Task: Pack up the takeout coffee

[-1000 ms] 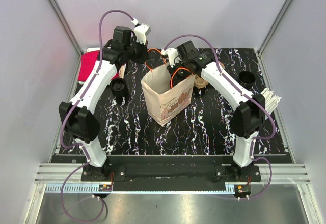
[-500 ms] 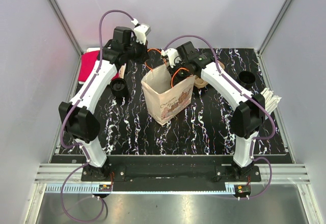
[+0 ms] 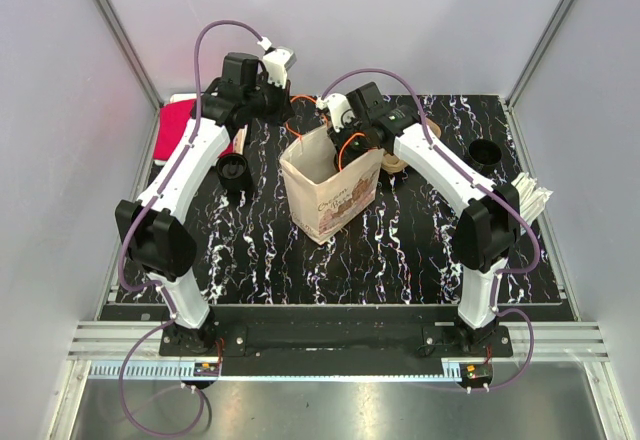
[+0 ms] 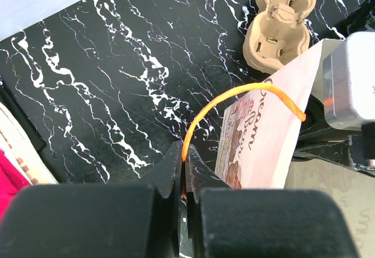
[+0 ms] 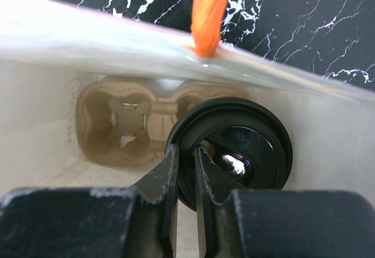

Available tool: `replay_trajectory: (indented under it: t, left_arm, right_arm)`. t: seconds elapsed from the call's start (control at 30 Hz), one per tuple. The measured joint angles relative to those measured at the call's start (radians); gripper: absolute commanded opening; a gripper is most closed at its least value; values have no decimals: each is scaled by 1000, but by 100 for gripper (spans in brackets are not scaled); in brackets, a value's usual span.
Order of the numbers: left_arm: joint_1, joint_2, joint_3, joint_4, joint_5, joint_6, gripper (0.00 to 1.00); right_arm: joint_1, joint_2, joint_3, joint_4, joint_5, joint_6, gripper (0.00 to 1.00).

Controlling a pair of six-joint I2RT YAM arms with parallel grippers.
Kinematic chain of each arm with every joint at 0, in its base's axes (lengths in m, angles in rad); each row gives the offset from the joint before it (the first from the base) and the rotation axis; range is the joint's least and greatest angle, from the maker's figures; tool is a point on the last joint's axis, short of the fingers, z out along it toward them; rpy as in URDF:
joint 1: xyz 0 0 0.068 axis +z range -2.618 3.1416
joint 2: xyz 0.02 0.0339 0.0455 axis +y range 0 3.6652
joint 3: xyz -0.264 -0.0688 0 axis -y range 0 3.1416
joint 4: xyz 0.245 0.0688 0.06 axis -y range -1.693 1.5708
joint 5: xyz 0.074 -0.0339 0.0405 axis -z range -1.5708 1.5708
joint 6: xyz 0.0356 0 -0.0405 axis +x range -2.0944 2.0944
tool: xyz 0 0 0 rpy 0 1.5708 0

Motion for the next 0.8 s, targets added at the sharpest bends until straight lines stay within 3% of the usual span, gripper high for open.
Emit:
replay_trajectory:
  t: [0.8]
  left_arm:
    - [0,0,-12,4,13,-4,0]
  right_arm:
    - [0,0,-24,60,-8,0,0]
